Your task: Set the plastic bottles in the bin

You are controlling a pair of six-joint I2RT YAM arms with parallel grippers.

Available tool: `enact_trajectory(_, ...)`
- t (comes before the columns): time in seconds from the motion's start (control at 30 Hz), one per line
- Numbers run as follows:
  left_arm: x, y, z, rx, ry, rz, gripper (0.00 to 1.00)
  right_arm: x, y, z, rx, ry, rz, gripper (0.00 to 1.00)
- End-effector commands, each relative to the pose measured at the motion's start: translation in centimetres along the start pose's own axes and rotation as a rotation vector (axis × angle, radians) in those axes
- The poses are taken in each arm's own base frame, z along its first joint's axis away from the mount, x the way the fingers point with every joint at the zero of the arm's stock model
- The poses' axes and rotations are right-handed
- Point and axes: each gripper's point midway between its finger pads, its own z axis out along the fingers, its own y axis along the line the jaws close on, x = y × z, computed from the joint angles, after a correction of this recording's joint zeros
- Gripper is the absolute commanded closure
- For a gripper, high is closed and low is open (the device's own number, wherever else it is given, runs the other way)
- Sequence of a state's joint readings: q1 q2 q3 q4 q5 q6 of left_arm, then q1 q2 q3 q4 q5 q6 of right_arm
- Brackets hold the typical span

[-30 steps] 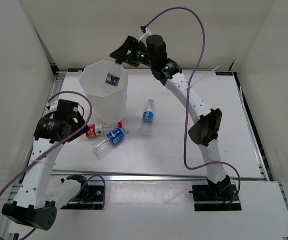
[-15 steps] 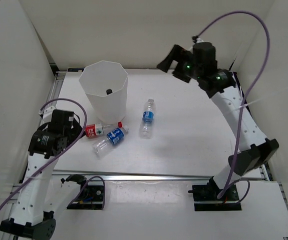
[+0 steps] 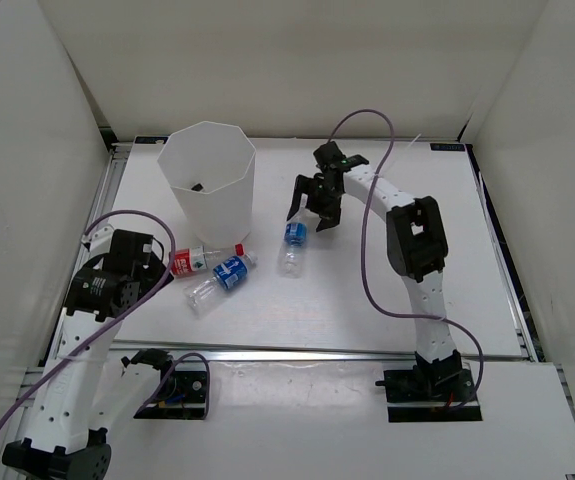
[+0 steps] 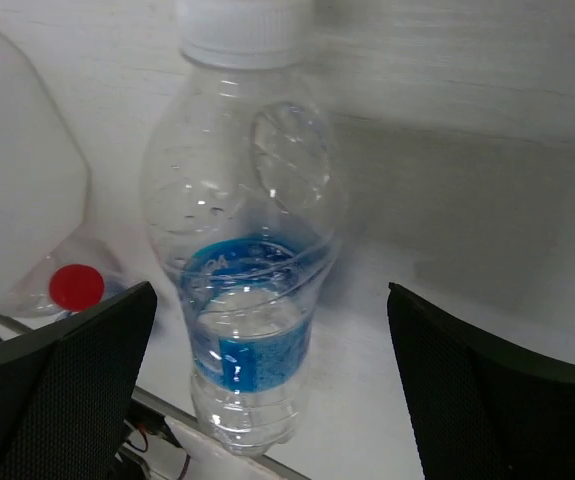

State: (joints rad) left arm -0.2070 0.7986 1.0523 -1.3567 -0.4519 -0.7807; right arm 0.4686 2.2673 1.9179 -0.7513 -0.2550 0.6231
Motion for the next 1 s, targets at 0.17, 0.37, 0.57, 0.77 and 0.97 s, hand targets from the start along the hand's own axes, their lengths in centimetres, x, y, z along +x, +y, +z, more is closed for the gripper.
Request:
enact_trajectory(0.17,1.7,0.8,-0.1,-0.038,0.067,-0.031,0.00,-0.2,2.5,0.8,-0.098,0.046,-0.021,0.01)
enact_trajectory(0.37,2.0,0.6,-0.1,-0.024,0.082,-0.023,0.00,2.1,0.7,3.4,-0.069,0.129,-0.015,0.16)
enact_trajectory(0.57,2.3,0.7,0.5,-0.058,0.100,-0.023,0.00,2.7,-0.1,2.6,-0.058,0.141,-0.030,0.41)
enact_trajectory(0.77,1.6,0.9,0.8,-0.089,0.067,-0.039,0.00,-2.0,3.8,-7.8,-0.174,-0.072,-0.042,0.52)
enact_trajectory(0.97,1.0,0.3,1.2,-0.070,0.037,-0.055,0.00,-6.8,17.4,-24.5,-0.677,-0.332,-0.197,0.56)
